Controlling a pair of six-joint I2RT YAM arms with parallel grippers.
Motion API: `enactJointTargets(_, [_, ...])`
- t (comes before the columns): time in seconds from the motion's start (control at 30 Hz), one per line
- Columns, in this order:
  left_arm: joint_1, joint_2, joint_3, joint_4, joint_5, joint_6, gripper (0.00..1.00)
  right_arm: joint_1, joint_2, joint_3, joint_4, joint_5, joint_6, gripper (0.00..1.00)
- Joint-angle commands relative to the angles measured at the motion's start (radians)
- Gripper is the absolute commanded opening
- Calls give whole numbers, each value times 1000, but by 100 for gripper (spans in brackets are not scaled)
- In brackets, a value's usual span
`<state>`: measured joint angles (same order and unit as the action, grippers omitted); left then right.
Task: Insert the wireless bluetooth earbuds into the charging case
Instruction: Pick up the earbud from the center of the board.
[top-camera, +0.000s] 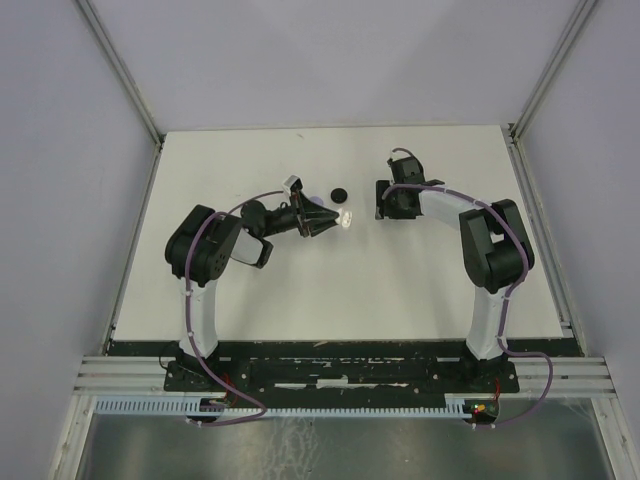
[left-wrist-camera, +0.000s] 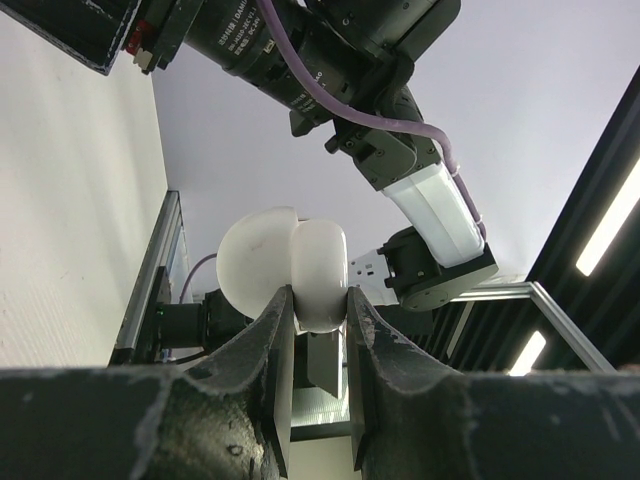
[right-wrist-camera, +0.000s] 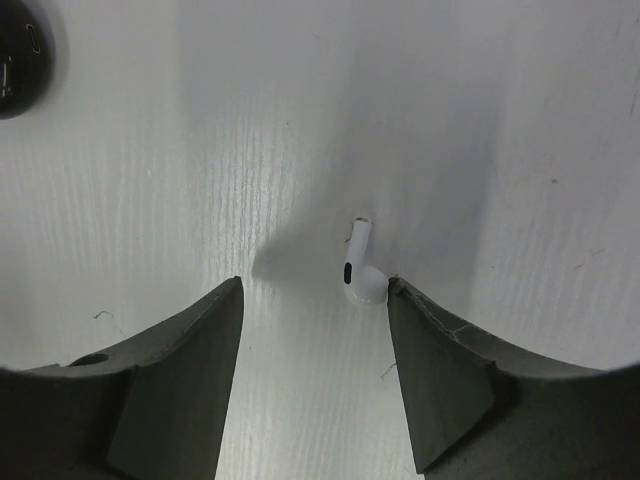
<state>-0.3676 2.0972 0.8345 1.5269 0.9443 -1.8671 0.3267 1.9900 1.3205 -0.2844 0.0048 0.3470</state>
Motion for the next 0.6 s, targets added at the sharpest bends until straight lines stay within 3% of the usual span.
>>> enactJointTargets(0.0, [6, -45, -9, 202, 16, 54, 3, 15, 22, 27, 19, -29, 25, 67])
enactJointTargets(0.57, [15, -56, -30, 203, 16, 62, 3, 104, 10, 19, 45, 12, 27, 67])
